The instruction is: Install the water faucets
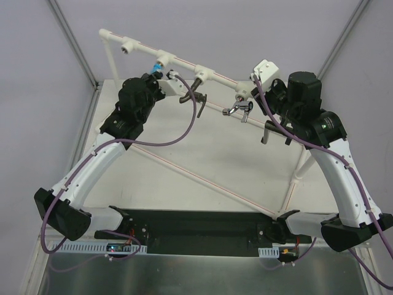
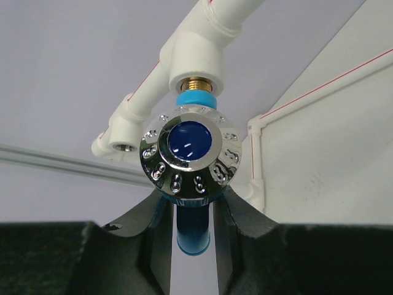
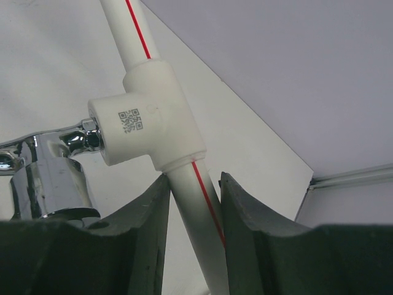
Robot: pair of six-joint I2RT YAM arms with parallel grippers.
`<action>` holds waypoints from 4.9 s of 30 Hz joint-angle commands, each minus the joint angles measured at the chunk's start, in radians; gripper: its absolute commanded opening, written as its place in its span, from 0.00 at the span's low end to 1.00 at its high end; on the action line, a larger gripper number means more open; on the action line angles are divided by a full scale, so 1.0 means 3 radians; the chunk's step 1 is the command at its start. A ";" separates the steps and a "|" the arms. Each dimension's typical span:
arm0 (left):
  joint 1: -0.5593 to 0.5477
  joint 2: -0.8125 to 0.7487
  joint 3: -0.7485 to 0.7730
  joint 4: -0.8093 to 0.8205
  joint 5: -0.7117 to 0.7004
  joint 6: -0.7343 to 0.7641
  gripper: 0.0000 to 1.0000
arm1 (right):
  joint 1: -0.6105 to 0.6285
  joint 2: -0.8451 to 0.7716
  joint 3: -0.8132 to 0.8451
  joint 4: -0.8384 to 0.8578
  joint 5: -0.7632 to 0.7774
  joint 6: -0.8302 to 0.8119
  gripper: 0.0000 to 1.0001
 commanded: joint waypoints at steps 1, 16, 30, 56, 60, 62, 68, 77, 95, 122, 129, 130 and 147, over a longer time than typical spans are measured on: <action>-0.0101 0.0454 -0.0216 -0.0033 0.0132 0.0367 0.00 | 0.0169 -0.0099 -0.0046 -0.0186 -0.0455 0.0239 0.01; -0.0096 0.0275 -0.0165 0.0268 0.0086 -0.0214 0.29 | 0.0179 -0.0155 -0.0102 -0.0160 -0.0465 0.0234 0.02; 0.0052 0.0076 -0.0175 0.0350 0.0208 -0.0603 0.43 | 0.0189 -0.0196 -0.0153 -0.0135 -0.0455 0.0229 0.01; 0.0532 -0.0506 -0.0445 0.0386 0.0505 -0.2790 0.73 | 0.0199 -0.0171 -0.0153 -0.0135 -0.0378 0.0203 0.01; 0.0742 -0.0599 -0.0849 0.0167 0.0408 -0.3965 0.80 | 0.0199 -0.0165 -0.0128 -0.0129 -0.0368 0.0203 0.02; 0.0824 -0.0599 -0.0947 -0.0032 0.0255 -0.4202 0.85 | 0.0199 -0.0171 -0.0133 -0.0129 -0.0342 0.0193 0.02; 0.1309 -0.0176 -0.0886 -0.0621 0.0126 -0.4633 0.86 | 0.0199 -0.0222 -0.0194 -0.0109 -0.0286 0.0173 0.02; 0.1734 0.0882 -0.0457 -0.0994 0.0275 -0.4628 0.82 | 0.0199 -0.0273 -0.0255 -0.0073 -0.0204 0.0152 0.03; 0.1944 0.2295 0.0454 -0.1296 0.0387 -0.4817 0.64 | 0.0194 -0.0278 -0.0235 -0.0058 0.0016 0.0101 0.08; 0.1781 0.0353 0.0137 -0.1613 0.1839 -0.4827 0.00 | 0.0199 -0.0549 0.0317 -0.0160 -0.0034 -0.0067 0.90; 0.1673 -0.0444 0.0106 -0.1664 0.2437 -0.4699 0.00 | 0.0209 -0.0493 0.0532 -0.0216 -0.1052 -0.0119 0.90; 0.1561 -0.0527 0.0086 -0.1669 0.2529 -0.4689 0.00 | 0.0209 -0.0462 0.0547 -0.0226 -0.1179 -0.0109 0.90; 0.0558 -0.1376 0.0035 -0.1956 0.2591 -0.4582 0.00 | 0.1252 0.0576 0.0941 0.0034 -0.1442 -0.0171 0.88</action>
